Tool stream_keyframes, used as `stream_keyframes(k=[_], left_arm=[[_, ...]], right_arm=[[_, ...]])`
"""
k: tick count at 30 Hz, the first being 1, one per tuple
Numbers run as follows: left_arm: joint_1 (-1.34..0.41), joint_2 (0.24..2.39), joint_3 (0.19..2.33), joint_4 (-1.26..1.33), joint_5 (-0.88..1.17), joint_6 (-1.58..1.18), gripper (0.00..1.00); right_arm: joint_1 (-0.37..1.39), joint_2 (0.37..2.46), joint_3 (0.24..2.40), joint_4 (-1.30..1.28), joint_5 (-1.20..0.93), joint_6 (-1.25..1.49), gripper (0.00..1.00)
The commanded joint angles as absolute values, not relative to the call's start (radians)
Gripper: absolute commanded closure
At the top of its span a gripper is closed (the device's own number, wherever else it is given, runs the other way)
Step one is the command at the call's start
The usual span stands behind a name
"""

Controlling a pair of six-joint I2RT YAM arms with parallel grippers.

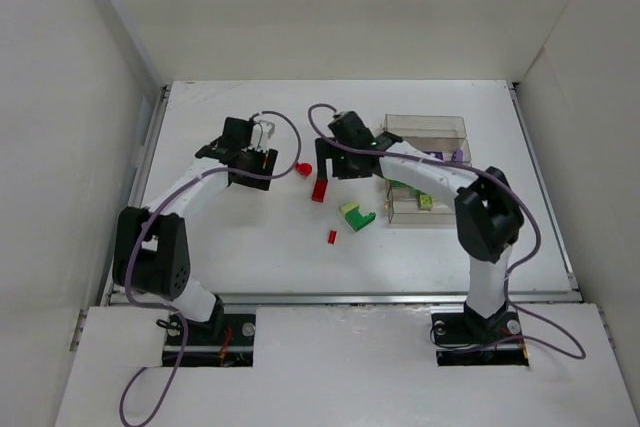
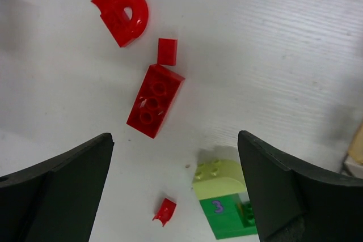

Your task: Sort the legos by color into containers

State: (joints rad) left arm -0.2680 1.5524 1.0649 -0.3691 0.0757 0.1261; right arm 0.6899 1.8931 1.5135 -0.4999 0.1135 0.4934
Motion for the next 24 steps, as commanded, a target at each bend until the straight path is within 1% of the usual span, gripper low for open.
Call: stream_keyframes(k=[1,5,8,11,12,13,15,16,18,20,24], left_arm=[[-0.247,1.47,1.085,-0.394,0.063,0.074,1.0],[-0.206,1.447,1.063,-0.373,0.006,0.055,1.0],[-0.183,1.447,1.063,-0.373,0.006,0.046,1.0],[-0.173,1.437,1.063,-0.364,0.006,0.046,1.0],[-0.173,1.437,1.063,-0.364,0.006,0.046,1.0],[-0.173,1.437,1.063,-0.364,0.006,0.046,1.0],[-0.173,1.437,1.054,-0.364,0.006,0.046,1.0],[-0.173,1.437,1.054,-0.364,0.006,0.046,1.0],[-0.173,1.437,1.054,-0.364,0.006,0.046,1.0],[-0.173,1.437,1.054,-0.364,0.006,0.046,1.0],[-0.173,1.437,1.054,-0.364,0.015,0.046,1.0]], right_arm=[[0.732,1.984,1.618,-0.57,0.135,0.522,0.05],[0.768,2.071,1.681,-0.594,0.156,0.522,0.07],[0.779,2.114,1.715,-0.594,0.167,0.522,0.1],[0.79,2.151,1.755,-0.621,0.189,0.512,0.16],[0.79,2.175,1.764,-0.621,0.198,0.512,0.2],[0.79,2.186,1.773,-0.635,0.198,0.512,0.31],[0.79,2.198,1.782,-0.635,0.198,0.512,0.47],[0.79,2.198,1.782,-0.635,0.198,0.512,0.67],[0.79,2.188,1.782,-0.635,0.219,0.512,0.86],[0.79,2.158,1.782,-0.635,0.253,0.512,1.0],[0.778,2.065,1.804,-0.658,0.317,0.528,1.0]])
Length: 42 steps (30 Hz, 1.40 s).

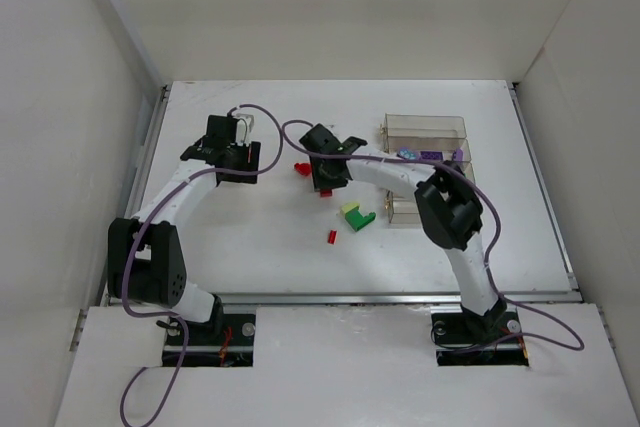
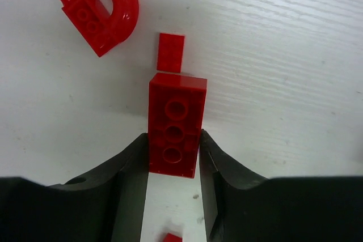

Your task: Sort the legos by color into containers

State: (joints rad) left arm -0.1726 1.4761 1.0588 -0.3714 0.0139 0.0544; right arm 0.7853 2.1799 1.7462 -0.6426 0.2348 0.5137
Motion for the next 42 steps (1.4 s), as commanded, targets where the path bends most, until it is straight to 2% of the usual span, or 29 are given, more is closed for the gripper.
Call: stream_keyframes(k=[1,3,7,9,14,18,22,23,24,26,28,30,33,34,35,39,42], left_arm=[[-0.173,1.437,1.054,-0.364,0.015,0.046,1.0],[-0.173,1.428,1.054,-0.364,0.015,0.046,1.0],[-0.173,1.428,1.054,-0.364,0.034,0.055,1.0],[-0.173,1.428,1.054,-0.364,0.052,0.055,1.0],[-0.173,1.419,1.045,-0.364,0.052,0.064,1.0],[-0.173,1.419,1.045,-0.364,0.052,0.064,1.0],[-0.173,1.419,1.045,-0.364,0.052,0.064,1.0],[-0.173,1.419,1.045,-0.364,0.052,0.064,1.0],[-0.173,1.419,1.045,-0.364,0.052,0.064,1.0],[-0.173,1.419,1.045,-0.364,0.052,0.064,1.0],[-0.173,1.419,1.045,-0.364,0.052,0.064,1.0],[-0.173,1.419,1.045,-0.364,0.052,0.064,1.0],[-0.173,1.419,1.045,-0.364,0.052,0.074,1.0],[-0.173,1.419,1.045,-0.364,0.061,0.074,1.0],[-0.173,1.419,1.045,-0.364,0.061,0.074,1.0],[-0.173,1.419,1.054,-0.373,0.089,0.084,1.0],[-0.202,1.405,1.054,-0.373,0.12,0.106,1.0]], right_arm=[[0.766,2.034,1.793,-0.658,0.336,0.547,1.0],[0.727,1.919,1.749,-0.614,0.371,0.647,1.0],[0.539,1.716,1.55,-0.444,0.465,0.866,1.0],[0.47,1.7,1.51,-0.411,0.489,0.987,1.0],[0.272,1.785,1.606,-0.481,0.499,1.124,1.0],[0.196,1.908,1.787,-0.534,0.459,1.153,1.0],[0.16,1.991,1.847,-0.555,0.41,1.18,1.0],[0.16,2.002,1.856,-0.564,0.399,1.193,0.96],[0.15,2.016,1.856,-0.565,0.388,1.207,0.79],[0.15,2.025,1.844,-0.577,0.365,1.229,0.72],[0.14,2.025,1.832,-0.577,0.356,1.238,0.59],[0.14,2.016,1.816,-0.577,0.356,1.247,0.56],[0.14,2.006,1.789,-0.554,0.347,1.247,0.22],[0.14,2.006,1.789,-0.554,0.338,1.233,0.03],[0.14,2.006,1.789,-0.534,0.328,1.214,0.0],[0.14,1.985,1.798,-0.468,0.286,1.077,0.0],[0.152,1.927,1.798,-0.362,0.159,0.846,0.0]])
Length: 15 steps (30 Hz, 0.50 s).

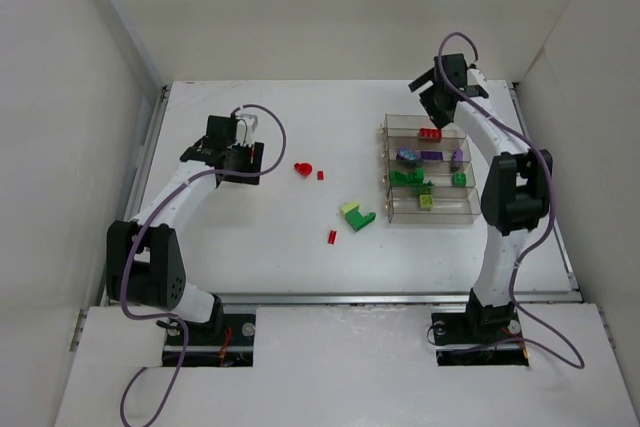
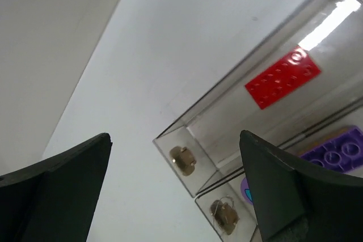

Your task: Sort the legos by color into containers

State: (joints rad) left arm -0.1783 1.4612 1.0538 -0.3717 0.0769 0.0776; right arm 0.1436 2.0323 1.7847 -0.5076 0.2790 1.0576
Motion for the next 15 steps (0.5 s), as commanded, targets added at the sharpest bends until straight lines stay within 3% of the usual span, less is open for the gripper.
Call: stream_keyframes(k=[1,5,9,15], left_arm=[[-0.222,1.405,1.054,-0.373,0.12,0.123,1.0],[-0.317,1.335,1.063,-0.351,0.141,0.24,1.0],[-0.371,1.279,1.117,-0.412,0.289,0.469,1.0],[-0.371,1.183,1.118,-0.561,0.469,0.711,1.0]], right_arm=[[0.167,1.911,1.787,-0.306,0.103,0.774,0.0],[0.216,1.821,1.721,-0.259,-0.187,0.463,0.0],[0.305,1.744,1.629,-0.288,-0.376,0.268,0.0],[0.411,1.628,1.459,-0.241,-0.676,0.23,0.0]])
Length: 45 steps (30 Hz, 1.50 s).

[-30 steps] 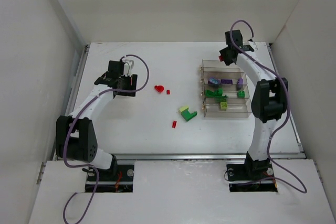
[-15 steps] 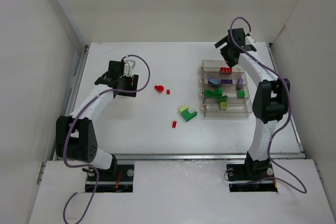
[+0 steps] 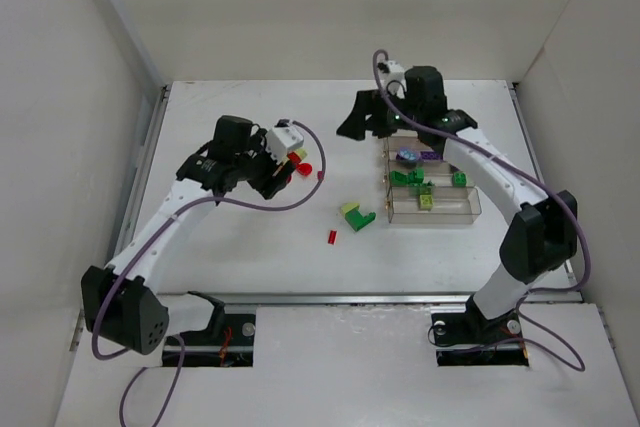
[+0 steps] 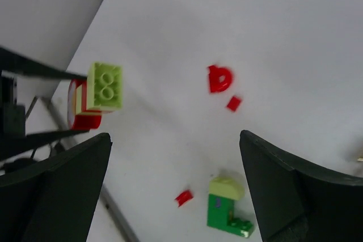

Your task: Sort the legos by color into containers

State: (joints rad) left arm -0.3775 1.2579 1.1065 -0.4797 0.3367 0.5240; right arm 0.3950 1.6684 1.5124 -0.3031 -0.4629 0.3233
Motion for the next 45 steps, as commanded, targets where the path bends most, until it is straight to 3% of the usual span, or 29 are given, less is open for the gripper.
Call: stream_keyframes(k=[1,8,16,20,22,25,26,29,32,36,39,42,43,45], left_arm=[[-0.371,1.164,1.118,-0.561,0.488,0.736,1.0],[-0.391,1.126,1.117,-0.502,0.598,0.759,1.0],[-0.446,1.103,1.117,-0.512,0.565,0.772,1.0],[-0.468,1.092,1.117,-0.502,0.552,0.762,1.0],[-0.479,1.081,1.117,-0.492,0.531,0.762,1.0],[-0.488,1.081,1.117,-0.482,0.531,0.741,1.0],[-0.488,1.081,1.117,-0.471,0.52,0.727,1.0],[-0.488,1.081,1.108,-0.471,0.506,0.718,1.0],[-0.488,1.072,1.062,-0.471,0.47,0.727,1.0],[-0.488,1.063,1.026,-0.471,0.451,0.727,1.0],[-0.488,1.054,1.017,-0.471,0.451,0.727,1.0],[-0.488,1.054,1.026,-0.471,0.451,0.718,1.0],[-0.488,1.054,1.026,-0.471,0.451,0.718,1.0],[-0.488,1.054,1.026,-0.462,0.451,0.706,1.0]], right_arm=[[0.422,1.617,1.447,-0.232,-0.693,0.25,0.0],[0.526,1.605,1.428,-0.175,-0.859,0.317,0.0],[0.526,1.667,1.474,-0.175,-1.035,0.337,0.0],[0.526,1.686,1.474,-0.175,-1.014,0.357,0.03],[0.526,1.695,1.474,-0.175,-1.014,0.367,0.09],[0.535,1.706,1.492,-0.175,-1.025,0.367,0.26],[0.535,1.706,1.493,-0.175,-1.025,0.367,0.36],[0.535,1.706,1.493,-0.175,-1.015,0.376,0.5],[0.535,1.694,1.474,-0.175,-1.005,0.376,0.52],[0.517,1.684,1.456,-0.175,-1.005,0.385,0.43],[0.517,1.695,1.456,-0.175,-1.015,0.385,0.44],[0.517,1.704,1.474,-0.175,-1.025,0.394,0.72],[0.517,1.713,1.483,-0.175,-1.034,0.394,0.78],[0.517,1.724,1.496,-0.175,-1.043,0.394,0.79]])
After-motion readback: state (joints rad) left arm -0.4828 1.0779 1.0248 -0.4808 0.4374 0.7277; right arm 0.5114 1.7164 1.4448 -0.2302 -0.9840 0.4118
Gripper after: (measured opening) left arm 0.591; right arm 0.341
